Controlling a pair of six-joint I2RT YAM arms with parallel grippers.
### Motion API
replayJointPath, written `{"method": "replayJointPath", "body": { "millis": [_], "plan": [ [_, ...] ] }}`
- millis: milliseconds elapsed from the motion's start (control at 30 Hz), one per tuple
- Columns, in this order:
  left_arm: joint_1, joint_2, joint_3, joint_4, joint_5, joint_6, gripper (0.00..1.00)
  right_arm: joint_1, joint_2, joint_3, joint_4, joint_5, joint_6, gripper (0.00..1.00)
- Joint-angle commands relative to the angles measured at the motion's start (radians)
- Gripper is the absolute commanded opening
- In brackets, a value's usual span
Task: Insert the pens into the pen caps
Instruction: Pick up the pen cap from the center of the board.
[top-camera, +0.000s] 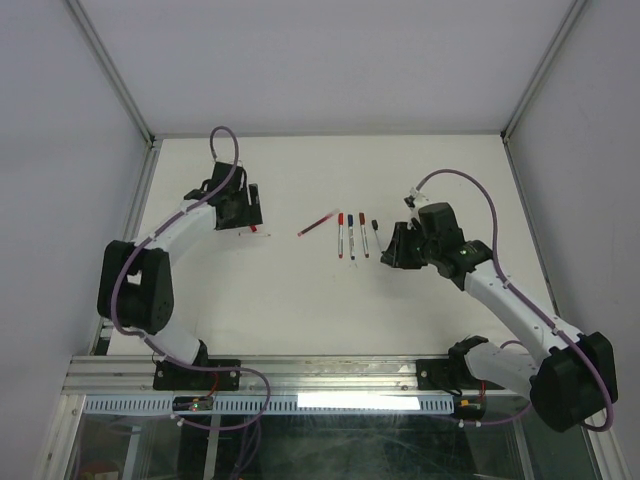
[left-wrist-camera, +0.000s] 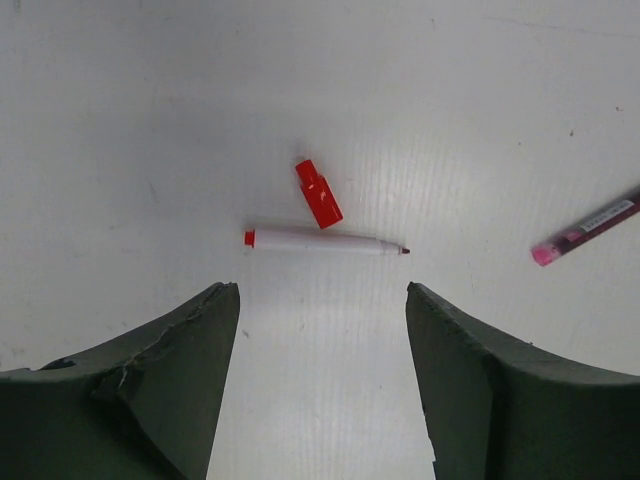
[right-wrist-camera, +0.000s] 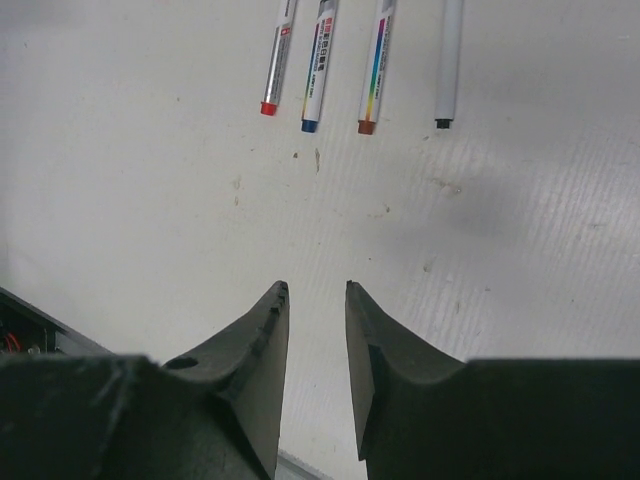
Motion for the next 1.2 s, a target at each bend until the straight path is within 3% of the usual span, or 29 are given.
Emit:
{"method": "replayJointPath", "body": {
  "millis": [0, 333, 767, 1167],
  "plan": [
    [0.007, 0.105, 0.100, 0.077, 0.033, 0.037, 0.67, -0.003, -0.024, 0.006, 0.047, -0.025, -0.001, 0.31],
    [0.007, 0.294, 0.229, 0.077, 0.018, 0.041, 0.60, -0.002, -0.048, -0.026, 0.053, -0.029, 0.000, 0.31],
    [0.006, 0.359, 0.248, 0.032, -0.046, 0.038, 0.54, -0.003, -0.044, -0.028, 0.052, -0.035, -0.001, 0.31],
    [0.007, 0.380, 0.240, 0.022, 0.017, 0.011, 0.32, -0.003, -0.053, -0.024, 0.037, -0.028, -0.006, 0.31]
  ]
}}
